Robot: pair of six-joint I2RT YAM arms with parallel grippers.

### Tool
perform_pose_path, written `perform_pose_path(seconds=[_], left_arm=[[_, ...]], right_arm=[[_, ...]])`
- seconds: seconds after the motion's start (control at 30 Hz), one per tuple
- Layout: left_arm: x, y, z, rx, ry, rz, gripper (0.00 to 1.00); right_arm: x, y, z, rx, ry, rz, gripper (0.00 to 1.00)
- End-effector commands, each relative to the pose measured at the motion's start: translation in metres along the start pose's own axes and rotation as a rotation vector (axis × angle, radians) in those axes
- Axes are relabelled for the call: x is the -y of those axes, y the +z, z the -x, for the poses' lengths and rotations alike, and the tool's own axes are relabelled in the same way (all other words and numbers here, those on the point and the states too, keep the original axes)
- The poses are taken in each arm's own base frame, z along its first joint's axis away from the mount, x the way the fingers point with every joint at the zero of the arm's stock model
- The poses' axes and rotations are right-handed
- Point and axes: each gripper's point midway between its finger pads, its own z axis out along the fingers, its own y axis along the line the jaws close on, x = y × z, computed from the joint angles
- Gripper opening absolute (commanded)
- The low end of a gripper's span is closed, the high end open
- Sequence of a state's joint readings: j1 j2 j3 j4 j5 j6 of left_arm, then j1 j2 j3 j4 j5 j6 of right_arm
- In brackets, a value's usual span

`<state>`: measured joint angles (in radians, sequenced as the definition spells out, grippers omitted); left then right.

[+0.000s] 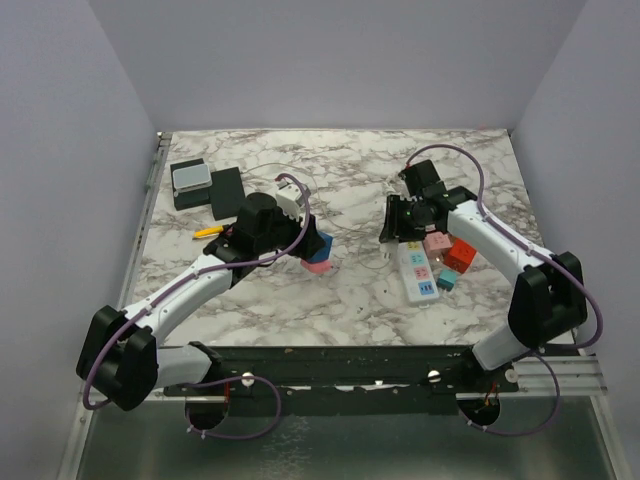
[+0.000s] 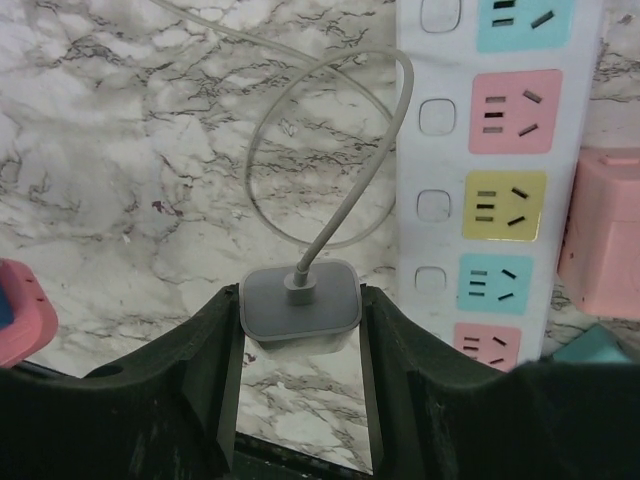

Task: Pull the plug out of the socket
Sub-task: Remove the plug from the socket, then place the plug at the center of the board.

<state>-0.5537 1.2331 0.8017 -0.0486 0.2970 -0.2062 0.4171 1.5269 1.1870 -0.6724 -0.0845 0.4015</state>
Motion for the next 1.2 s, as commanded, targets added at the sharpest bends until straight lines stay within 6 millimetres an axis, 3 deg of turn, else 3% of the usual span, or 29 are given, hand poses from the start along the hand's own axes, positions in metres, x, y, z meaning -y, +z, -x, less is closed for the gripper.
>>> perform_pose_path(seconds=[0.0,0.23,0.47,0.63,0.97,1.17], left_arm=[[-0.002,-0.008,0.02,0.071,0.007,0.029,0.0],[-0.003,-0.009,0.019,0.068,0.002,0.037,0.0],[-0.001,-0.006,0.016,0.054,-0.01,0.028,0.0],[-0.001,-0.003,0.013,0.042,-0.017,0.018,0.0],[0.002,0.001,0.007,0.014,-0.032,-0.003,0.0],[0.001,0.001,0.007,0.013,-0.033,-0.003,0.0]], right_arm=[[-0.009,0.011,-0.014,-0.121,-0.037,0.05,0.01],[-0.022,0.035,-0.024,-0.192,-0.057,0.051,0.01],[-0.013,0.061,-0.043,-0.284,-0.082,-0.049,0.01],[-0.011,0.068,-0.05,-0.311,-0.096,-0.097,0.01],[0.001,0.075,-0.051,-0.318,-0.117,-0.204,0.31],[-0.004,0.074,-0.045,-0.286,-0.115,-0.202,0.44]])
